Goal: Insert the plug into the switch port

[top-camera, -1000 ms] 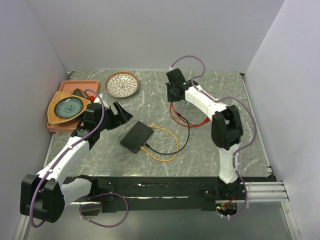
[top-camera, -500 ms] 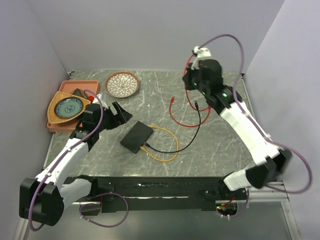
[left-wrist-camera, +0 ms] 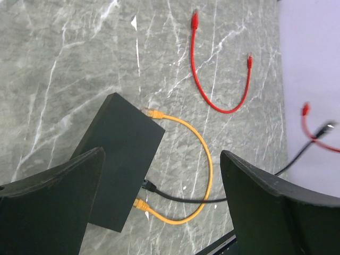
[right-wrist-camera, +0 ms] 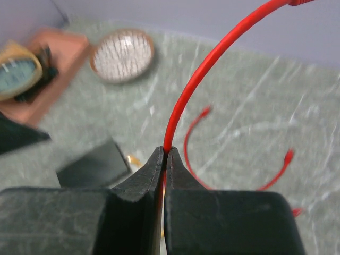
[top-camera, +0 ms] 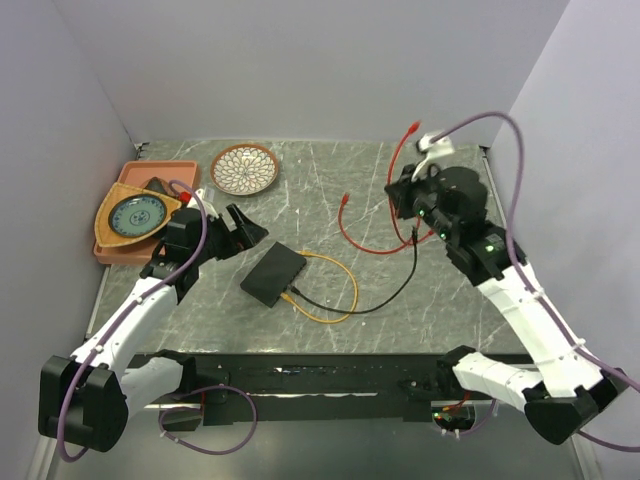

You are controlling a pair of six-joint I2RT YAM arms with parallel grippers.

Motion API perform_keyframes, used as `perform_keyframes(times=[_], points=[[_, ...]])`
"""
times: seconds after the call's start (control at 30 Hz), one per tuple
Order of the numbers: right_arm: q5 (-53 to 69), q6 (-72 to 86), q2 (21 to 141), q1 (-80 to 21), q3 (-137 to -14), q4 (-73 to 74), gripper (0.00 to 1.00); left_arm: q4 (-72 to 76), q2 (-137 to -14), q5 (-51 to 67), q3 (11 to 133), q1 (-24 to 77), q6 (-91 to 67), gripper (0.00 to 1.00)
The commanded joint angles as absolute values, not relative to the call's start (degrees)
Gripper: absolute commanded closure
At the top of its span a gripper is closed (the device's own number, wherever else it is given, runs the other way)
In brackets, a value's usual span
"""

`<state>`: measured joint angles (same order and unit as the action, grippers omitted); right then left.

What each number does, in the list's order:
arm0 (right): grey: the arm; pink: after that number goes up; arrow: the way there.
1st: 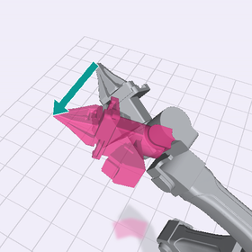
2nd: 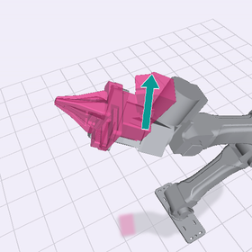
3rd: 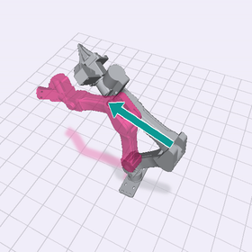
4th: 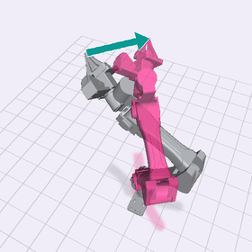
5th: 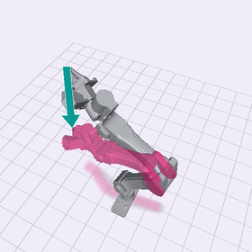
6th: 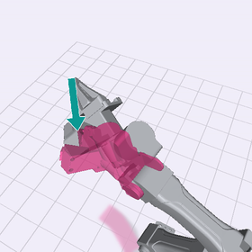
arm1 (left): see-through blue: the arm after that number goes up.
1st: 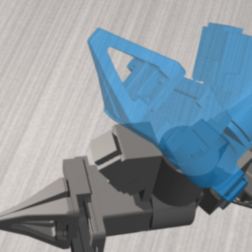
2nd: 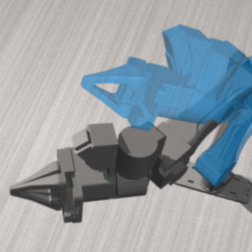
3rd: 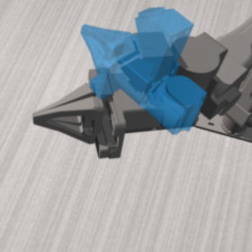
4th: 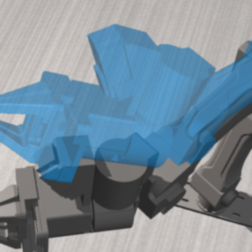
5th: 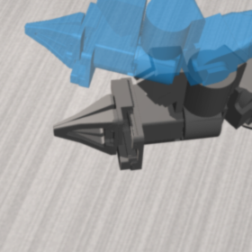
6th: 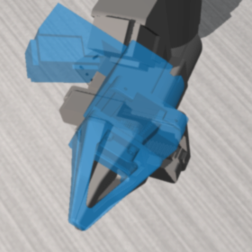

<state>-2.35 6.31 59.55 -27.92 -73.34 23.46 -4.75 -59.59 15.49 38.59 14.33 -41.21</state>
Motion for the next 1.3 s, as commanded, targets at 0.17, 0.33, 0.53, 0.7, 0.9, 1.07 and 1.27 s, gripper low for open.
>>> perform_keyframes(times=[0.17,0.33,0.53,0.7,0.9,1.07,1.27], points=[[5.8,6.8,64.0,-30.2,-56.5,28.4,1.0,-0.4,-60.2,18.0,36.5,14.4,-42.7,0.04],[2.7,7.1,70.1,-38.9,-51.9,29.3,1.0,2.4,-61.3,19.2,35.9,14.4,-43.2,0.04],[1.8,10.1,79.5,-45.0,-51.8,32.3,0.6,4.3,-63.5,20.1,35.5,14.4,-44.0,0.04],[1.2,10.6,80.1,-45.0,-53.4,30.7,0.19,4.0,-64.9,20.1,36.6,14.4,-43.4,0.04],[1.8,13.4,86.8,-44.1,-60.2,28.7,0.09,2.6,-65.5,19.3,37.7,14.4,-42.5,0.04],[0.3,17.2,93.6,-44.1,-65.8,27.8,0.15,2.0,-64.8,18.7,37.9,14.4,-42.3,0.04],[-3.6,21.1,101.1,-43.5,-70.8,30.9,0.24,1.2,-64.0,17.8,38.1,14.4,-42.1,0.04]])
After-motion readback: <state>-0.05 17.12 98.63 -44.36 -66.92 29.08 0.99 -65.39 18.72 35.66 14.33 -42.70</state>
